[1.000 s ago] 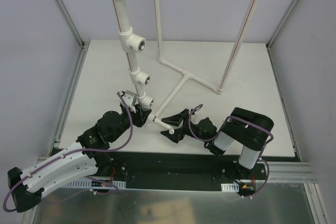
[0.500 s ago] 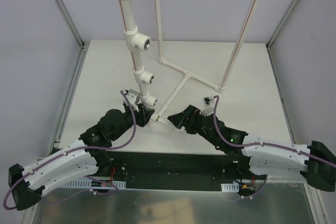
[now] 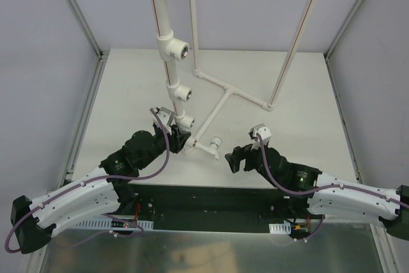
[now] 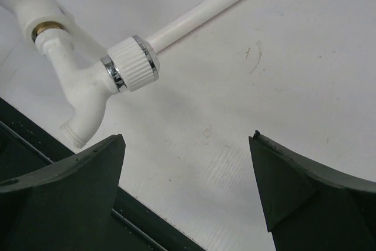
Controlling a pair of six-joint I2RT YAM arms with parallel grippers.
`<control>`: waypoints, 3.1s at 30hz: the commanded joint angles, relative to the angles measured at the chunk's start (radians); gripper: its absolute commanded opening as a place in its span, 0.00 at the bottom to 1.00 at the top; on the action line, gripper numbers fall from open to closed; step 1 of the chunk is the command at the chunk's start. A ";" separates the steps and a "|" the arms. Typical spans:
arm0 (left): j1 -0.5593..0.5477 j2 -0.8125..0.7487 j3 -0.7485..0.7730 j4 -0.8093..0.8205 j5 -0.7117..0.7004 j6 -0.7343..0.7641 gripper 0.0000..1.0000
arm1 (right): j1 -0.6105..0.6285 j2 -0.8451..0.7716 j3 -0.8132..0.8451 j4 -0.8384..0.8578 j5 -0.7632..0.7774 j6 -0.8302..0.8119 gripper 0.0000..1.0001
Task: Install the water faucets
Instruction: Screw the water faucet onto the adaptor.
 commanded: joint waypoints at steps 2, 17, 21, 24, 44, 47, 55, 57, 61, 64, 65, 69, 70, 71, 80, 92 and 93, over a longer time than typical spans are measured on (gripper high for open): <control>-0.008 0.010 0.034 -0.022 0.054 -0.103 0.00 | 0.093 -0.028 0.027 0.029 0.103 -0.403 0.95; -0.007 0.028 0.038 -0.020 0.048 -0.095 0.00 | 0.330 0.050 -0.171 0.611 0.032 -1.048 0.97; -0.007 0.041 0.035 0.005 0.056 -0.106 0.00 | 0.282 0.183 -0.234 0.924 -0.037 -1.118 0.97; -0.007 0.045 0.040 0.006 0.056 -0.107 0.00 | 0.249 0.295 -0.231 1.055 -0.028 -1.169 0.92; -0.008 -0.010 0.022 -0.022 0.025 -0.102 0.00 | 0.141 0.454 -0.143 1.031 -0.050 -0.976 0.41; -0.008 -0.016 0.020 -0.023 0.027 -0.102 0.00 | 0.143 0.444 -0.149 0.994 -0.056 -0.927 0.24; -0.007 -0.024 0.017 -0.023 0.033 -0.106 0.00 | 0.135 0.438 -0.163 0.942 0.001 -0.761 0.00; -0.007 -0.027 0.012 -0.023 0.036 -0.106 0.00 | 0.130 0.435 -0.148 0.864 -0.008 -0.702 0.00; -0.007 -0.033 0.005 -0.018 0.039 -0.107 0.00 | 0.112 0.432 -0.082 0.697 -0.075 -0.602 0.00; -0.007 -0.030 0.008 -0.020 0.037 -0.107 0.00 | 0.082 0.428 -0.048 0.617 -0.170 -0.485 0.00; -0.007 -0.027 0.011 -0.021 0.037 -0.107 0.00 | 0.060 0.423 -0.041 0.591 -0.228 -0.442 0.00; -0.007 -0.025 0.012 -0.025 0.034 -0.106 0.00 | 0.028 0.420 -0.034 0.570 -0.391 -0.316 0.00; -0.008 -0.024 0.012 -0.025 0.034 -0.106 0.00 | 0.022 0.420 -0.034 0.572 -0.413 -0.287 0.00; -0.008 -0.024 0.014 -0.025 0.034 -0.106 0.00 | 0.015 0.421 -0.036 0.573 -0.430 -0.248 0.00; -0.007 0.002 0.032 -0.025 0.044 -0.104 0.00 | -0.106 0.480 -0.013 0.593 -0.753 0.053 0.00; -0.008 0.005 0.045 -0.031 0.053 -0.102 0.00 | -0.248 0.782 0.035 1.068 -1.126 0.669 0.00; -0.008 0.007 0.046 -0.031 0.051 -0.102 0.00 | -0.251 0.815 0.018 1.181 -1.120 0.748 0.00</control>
